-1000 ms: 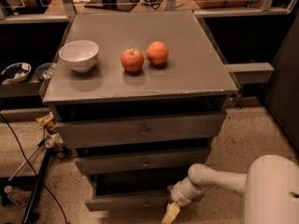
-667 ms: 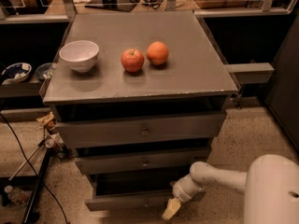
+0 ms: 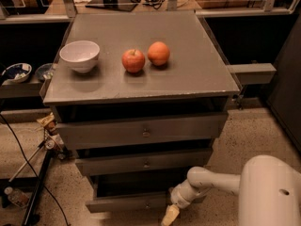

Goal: Open bottom drawer

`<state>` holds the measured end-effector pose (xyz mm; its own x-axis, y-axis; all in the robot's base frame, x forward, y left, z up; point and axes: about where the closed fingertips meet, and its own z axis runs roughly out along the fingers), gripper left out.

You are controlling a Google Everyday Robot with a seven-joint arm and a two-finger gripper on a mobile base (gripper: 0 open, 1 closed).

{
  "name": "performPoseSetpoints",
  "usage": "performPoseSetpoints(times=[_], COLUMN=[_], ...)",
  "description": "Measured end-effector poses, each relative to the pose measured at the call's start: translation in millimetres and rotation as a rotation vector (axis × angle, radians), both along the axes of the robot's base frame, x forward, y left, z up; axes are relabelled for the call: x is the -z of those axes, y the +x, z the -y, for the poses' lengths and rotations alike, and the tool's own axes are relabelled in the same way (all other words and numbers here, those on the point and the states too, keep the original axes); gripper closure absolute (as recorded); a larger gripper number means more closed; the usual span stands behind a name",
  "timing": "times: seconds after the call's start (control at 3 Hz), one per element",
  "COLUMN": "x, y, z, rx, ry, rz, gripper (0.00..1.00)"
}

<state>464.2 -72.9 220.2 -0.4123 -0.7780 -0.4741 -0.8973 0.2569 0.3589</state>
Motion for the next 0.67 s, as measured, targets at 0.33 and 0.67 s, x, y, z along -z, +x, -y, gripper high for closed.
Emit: performPoseSetpoints(times=[0.33,0.67], x=[3.5,3.0], y=[-6.4,-10.6], z=[-3.4,-3.6], rx=[-0.011,-0.02], ry=[0.001,0.005], rz=[-0.018,-0.028], gripper=[0.0,0.0])
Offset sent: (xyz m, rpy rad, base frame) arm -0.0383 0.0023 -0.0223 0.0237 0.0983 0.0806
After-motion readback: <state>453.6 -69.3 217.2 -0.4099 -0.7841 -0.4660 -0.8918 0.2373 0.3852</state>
